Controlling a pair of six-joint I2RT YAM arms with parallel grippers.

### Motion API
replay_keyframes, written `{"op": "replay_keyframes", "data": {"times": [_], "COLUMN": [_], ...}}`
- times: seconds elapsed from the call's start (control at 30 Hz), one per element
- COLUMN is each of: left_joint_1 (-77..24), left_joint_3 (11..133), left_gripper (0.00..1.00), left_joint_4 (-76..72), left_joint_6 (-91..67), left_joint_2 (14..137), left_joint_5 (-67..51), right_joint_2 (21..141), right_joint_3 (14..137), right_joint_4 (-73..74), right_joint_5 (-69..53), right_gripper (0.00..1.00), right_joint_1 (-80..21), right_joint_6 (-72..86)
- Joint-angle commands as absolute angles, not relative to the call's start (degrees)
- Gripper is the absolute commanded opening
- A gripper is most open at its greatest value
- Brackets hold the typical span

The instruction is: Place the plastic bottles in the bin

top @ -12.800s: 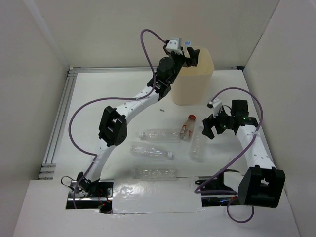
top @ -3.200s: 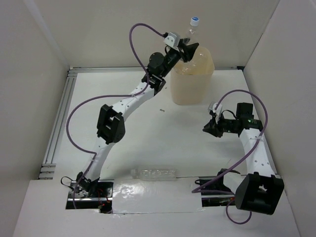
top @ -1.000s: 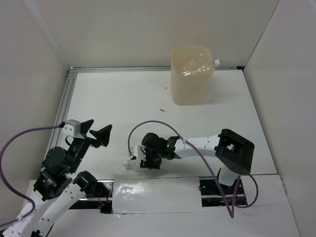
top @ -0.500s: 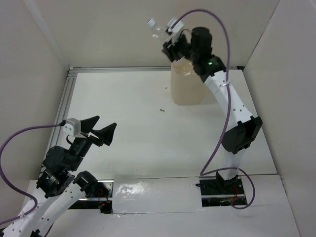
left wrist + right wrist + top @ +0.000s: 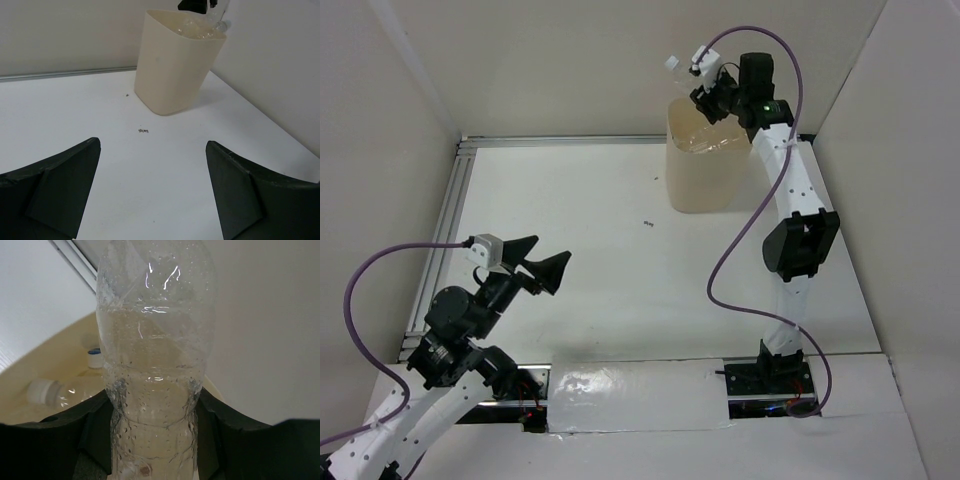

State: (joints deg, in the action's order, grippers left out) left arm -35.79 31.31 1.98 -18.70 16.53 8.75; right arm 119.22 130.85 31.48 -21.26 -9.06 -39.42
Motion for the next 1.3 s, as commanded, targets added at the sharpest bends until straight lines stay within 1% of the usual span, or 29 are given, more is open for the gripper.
{"op": "replay_keyframes", "data": {"times": [0.0, 0.03, 0.07, 0.13, 0.2, 0.27, 0.3, 0.4, 0.47, 0.6, 0.67, 0.7, 0.73, 0.93, 1.0, 1.03, 1.07, 1.13, 1.2, 1.27], "left_joint_1": [-35.68, -35.68, -35.68, -35.68, -35.68, -35.68, -35.68, -35.68, -35.68, -35.68, -35.68, -35.68, -35.68, -35.68, -35.68, -35.68, -35.68, -35.68, -35.68, -35.68], "left_joint_3": [30.06, 30.06, 30.06, 30.06, 30.06, 30.06, 29.54, 28.92, 28.92, 28.92, 28.92, 28.92, 28.92, 28.92, 28.92, 28.92, 28.92, 28.92, 28.92, 28.92], "left_gripper": [0.99, 0.99, 0.99, 0.99, 0.99, 0.99, 0.99, 0.99, 0.99, 0.99, 0.99, 0.99, 0.99, 0.99, 0.99, 0.99, 0.99, 0.99, 0.99, 0.99], "left_joint_4": [-2.55, -2.55, -2.55, -2.55, -2.55, -2.55, -2.55, -3.16, -3.77, -4.31, -4.31, -4.31, -4.31, -5.36, -4.84, -4.31, -4.31, -3.17, -2.64, -2.11], "left_joint_6": [-20.13, -20.13, -20.13, -20.13, -19.60, -19.60, -19.60, -19.60, -19.60, -19.08, -19.07, -18.55, -18.54, -18.54, -18.54, -18.54, -18.02, -18.02, -18.02, -18.02], "left_joint_2": [16.79, 16.79, 16.79, 16.79, 16.79, 16.79, 16.79, 16.79, 17.31, 17.84, 18.37, 18.37, 18.37, 18.37, 18.37, 17.85, 17.23, 16.44, 15.83, 15.29], "left_joint_5": [7.38, 7.38, 7.38, 7.38, 7.38, 7.38, 7.38, 7.38, 7.38, 6.86, 6.86, 6.86, 6.86, 6.33, 6.33, 6.33, 6.94, 6.94, 6.94, 7.47], "right_joint_2": [117.95, 117.34, 116.46, 113.65, 113.12, 113.12, 113.12, 110.67, 109.26, 108.02, 107.31, 106.62, 106.61, 107.84, 109.07, 109.07, 109.77, 109.78, 109.78, 109.16], "right_joint_3": [134.83, 133.08, 130.80, 125.54, 125.51, 128.14, 128.14, 125.96, 122.97, 122.96, 122.00, 121.99, 121.47, 122.51, 123.65, 124.27, 124.80, 124.80, 122.80, 122.78], "right_joint_4": [33.83, 33.84, 33.05, 29.38, 29.35, 32.60, 35.04, 36.04, 33.33, 34.10, 34.80, 34.28, 34.28, 37.88, 40.15, 41.12, 41.92, 42.63, 41.58, 40.96], "right_joint_5": [-22.51, -20.41, -19.00, -16.71, -16.08, -15.47, -15.47, -14.07, -14.06, -10.30, -8.10, -7.22, -6.42, -3.34, -2.81, -2.81, -3.42, -3.43, -3.43, -4.56], "right_gripper": [0.34, 0.38, 0.40, 0.40, 0.41, 0.44, 0.47, 0.52, 0.55, 0.56, 0.59, 0.63, 0.64, 0.70, 0.74, 0.74, 0.75, 0.84, 1.00, 1.00], "right_joint_1": [-7.29, -7.29, -7.82, -7.82, -7.82, -7.82, -7.82, -7.82, -7.82, -8.88, -9.49, -9.49, -9.49, -10.11, -10.11, -10.11, -10.11, -10.11, -10.11, -10.11], "right_joint_6": [-50.07, -53.58, -60.05, -63.71, -66.96, -70.39, -74.40, -82.76, -83.32, -89.28, -94.99, -96.31, -98.59, -106.07, -106.61, -107.22, -107.23, -107.23, -107.23, -105.92]}}
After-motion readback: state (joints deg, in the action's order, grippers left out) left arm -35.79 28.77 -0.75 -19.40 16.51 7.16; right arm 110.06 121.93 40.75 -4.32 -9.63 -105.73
